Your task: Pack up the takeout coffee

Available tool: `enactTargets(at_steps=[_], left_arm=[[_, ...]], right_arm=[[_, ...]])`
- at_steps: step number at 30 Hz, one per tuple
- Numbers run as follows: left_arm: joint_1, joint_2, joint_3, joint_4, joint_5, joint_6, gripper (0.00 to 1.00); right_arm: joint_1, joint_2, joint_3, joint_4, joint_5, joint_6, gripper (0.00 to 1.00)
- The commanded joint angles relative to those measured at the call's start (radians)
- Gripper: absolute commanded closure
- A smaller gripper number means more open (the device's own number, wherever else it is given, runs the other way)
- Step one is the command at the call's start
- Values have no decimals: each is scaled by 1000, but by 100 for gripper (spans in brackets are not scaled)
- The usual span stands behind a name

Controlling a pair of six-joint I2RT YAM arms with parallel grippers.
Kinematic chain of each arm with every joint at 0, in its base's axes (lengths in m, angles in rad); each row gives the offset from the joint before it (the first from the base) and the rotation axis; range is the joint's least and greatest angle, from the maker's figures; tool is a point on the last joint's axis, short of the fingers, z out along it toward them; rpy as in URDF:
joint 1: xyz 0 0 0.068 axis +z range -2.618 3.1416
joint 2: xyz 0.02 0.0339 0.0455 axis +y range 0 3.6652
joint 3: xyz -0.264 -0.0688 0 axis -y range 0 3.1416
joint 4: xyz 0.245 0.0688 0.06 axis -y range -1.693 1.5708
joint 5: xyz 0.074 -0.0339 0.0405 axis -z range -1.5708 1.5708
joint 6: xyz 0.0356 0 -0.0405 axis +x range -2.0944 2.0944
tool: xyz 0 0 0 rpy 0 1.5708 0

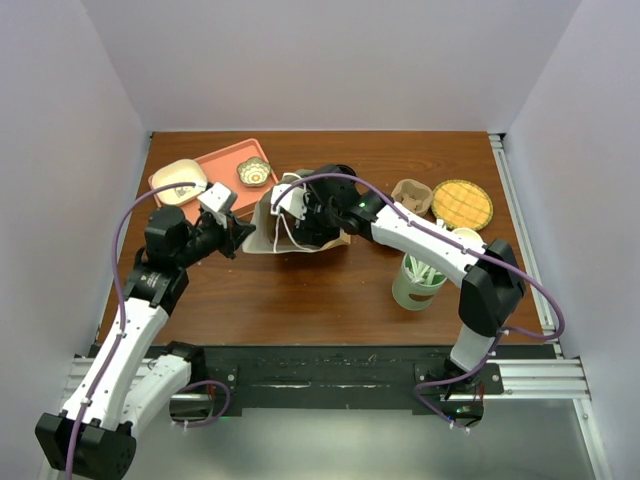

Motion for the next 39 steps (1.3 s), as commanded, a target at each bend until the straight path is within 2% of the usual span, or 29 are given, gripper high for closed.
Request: enactTargets(at_steps=[1,11,30,39], left_arm=[[-3,5,58,-1,-1,-10,100],[-3,-3,87,-77,-18,-3,100],[-3,35,191,-179,-70,-83,98],[-3,66,239,-195,-49,-134,98]], right_arm=[[-12,-49,49,35,18,9,1],[-12,-40,55,63,53,29,1],[-14,-40,112,21,-37,63,2],[-12,-49,101,-11,-86,66,11]])
